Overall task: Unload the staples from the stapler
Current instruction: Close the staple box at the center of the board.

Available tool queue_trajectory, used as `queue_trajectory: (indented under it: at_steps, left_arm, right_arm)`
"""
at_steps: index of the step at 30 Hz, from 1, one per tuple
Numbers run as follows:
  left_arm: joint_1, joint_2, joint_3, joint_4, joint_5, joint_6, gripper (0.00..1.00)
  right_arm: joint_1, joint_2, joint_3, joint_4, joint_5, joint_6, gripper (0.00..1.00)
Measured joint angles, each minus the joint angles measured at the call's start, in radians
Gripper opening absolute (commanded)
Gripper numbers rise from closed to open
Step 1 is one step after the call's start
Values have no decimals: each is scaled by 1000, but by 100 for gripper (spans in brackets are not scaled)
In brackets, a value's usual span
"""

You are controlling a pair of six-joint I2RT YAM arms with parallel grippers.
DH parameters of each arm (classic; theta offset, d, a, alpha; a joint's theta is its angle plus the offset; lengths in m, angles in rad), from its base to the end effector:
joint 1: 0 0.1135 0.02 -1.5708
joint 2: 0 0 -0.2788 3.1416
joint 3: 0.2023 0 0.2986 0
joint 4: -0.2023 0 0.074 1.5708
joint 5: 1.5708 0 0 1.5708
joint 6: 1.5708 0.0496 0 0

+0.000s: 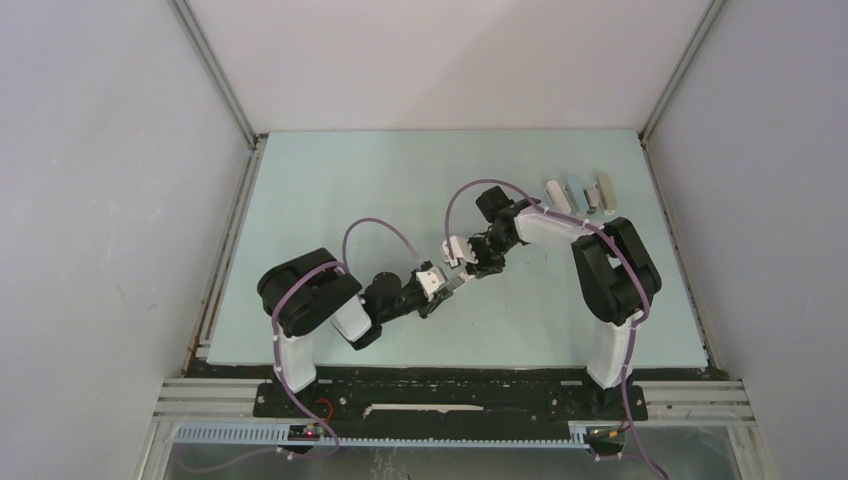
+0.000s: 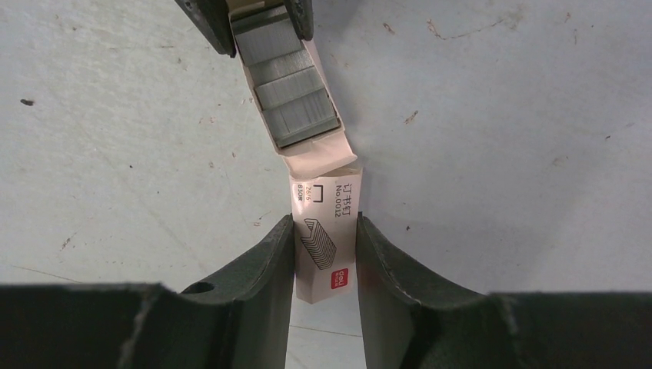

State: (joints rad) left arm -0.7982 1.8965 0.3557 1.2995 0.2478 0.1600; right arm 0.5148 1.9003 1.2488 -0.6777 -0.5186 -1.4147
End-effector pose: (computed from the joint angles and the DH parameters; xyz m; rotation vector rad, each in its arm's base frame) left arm 0.1982 -0.2208 0.0579 1.0121 1.5569 -0.6730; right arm 0.3423 0.2219 0.1340 -2.2350 1.4448 0.4949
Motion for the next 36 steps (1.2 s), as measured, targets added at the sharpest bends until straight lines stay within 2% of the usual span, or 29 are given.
queue_trajectory:
  at_steps: [16,36]
  left_arm:
    - [0,0,2,-6,10,9,24]
    - [0,0,2,-8,16,24,23]
  right_arm:
    - [-11,0,2,-72,-81,-85,42]
    - [-28,24,32,-48,-14,-103,42]
